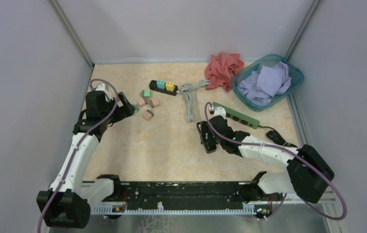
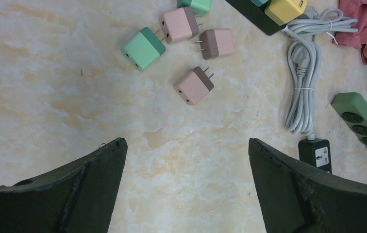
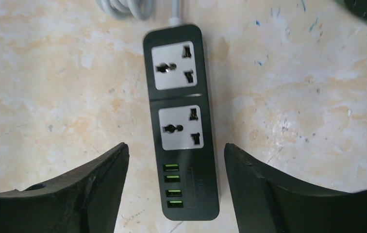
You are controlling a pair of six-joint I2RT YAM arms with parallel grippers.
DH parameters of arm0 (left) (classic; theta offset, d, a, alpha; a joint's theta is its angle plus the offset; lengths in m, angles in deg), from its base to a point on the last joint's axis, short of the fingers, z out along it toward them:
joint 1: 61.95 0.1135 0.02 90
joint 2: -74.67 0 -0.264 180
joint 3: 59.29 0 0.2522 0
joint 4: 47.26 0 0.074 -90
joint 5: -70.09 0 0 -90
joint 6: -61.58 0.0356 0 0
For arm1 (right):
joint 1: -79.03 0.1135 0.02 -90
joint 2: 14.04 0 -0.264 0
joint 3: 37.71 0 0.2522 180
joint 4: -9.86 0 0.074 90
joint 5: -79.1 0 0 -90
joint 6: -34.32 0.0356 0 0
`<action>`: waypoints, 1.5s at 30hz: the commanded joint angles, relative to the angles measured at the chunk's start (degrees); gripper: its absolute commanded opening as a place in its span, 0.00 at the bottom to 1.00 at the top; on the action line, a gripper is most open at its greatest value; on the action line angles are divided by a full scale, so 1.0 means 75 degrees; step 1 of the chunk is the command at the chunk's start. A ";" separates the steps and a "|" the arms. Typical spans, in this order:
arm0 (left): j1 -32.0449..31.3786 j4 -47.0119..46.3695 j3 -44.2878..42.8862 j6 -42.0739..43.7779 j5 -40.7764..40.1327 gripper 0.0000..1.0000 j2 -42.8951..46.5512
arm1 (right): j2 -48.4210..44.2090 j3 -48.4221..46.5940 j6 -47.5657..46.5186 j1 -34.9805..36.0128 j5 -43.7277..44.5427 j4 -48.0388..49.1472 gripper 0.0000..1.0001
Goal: Insert the plug
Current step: Move the socket to the center of the board, then pick up the plug from the center of the board.
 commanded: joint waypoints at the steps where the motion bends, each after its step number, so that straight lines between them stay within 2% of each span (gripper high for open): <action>1: 0.0057 -0.0027 -0.0187 -0.0444 0.0286 1.00 -0.0216 | -0.0646 0.0058 -0.0600 0.0083 0.0169 0.1005 0.73; 10: -0.0094 -0.0465 -0.0031 -0.1182 0.0268 0.97 -0.1364 | -0.1644 0.1283 -0.1326 0.0077 0.0687 0.2764 0.86; 15: -0.0353 -0.0687 -0.0240 -0.1240 -0.0133 0.94 -0.2175 | -0.2382 0.2035 -0.1310 0.0072 0.0887 0.3422 0.87; 22: -0.0826 -0.0706 -0.1282 -0.0484 -0.0406 0.92 -0.3754 | -0.3263 0.2733 -0.1327 0.0071 0.1194 0.3932 0.88; 28: -0.1216 -0.0632 -0.2323 -0.0001 -0.0857 0.89 -0.5009 | -0.2876 0.2648 -0.1403 0.0075 0.0994 0.4021 0.89; 35: -0.1264 -0.0546 -0.3215 0.0398 -0.0520 0.88 -0.6262 | -0.2457 0.2429 -0.1414 0.0072 0.0983 0.3871 0.89; 45: -0.1929 -0.0208 -0.3069 0.0131 -0.0424 0.83 -0.6871 | -0.2002 0.2264 -0.1499 0.0073 0.0656 0.3897 0.89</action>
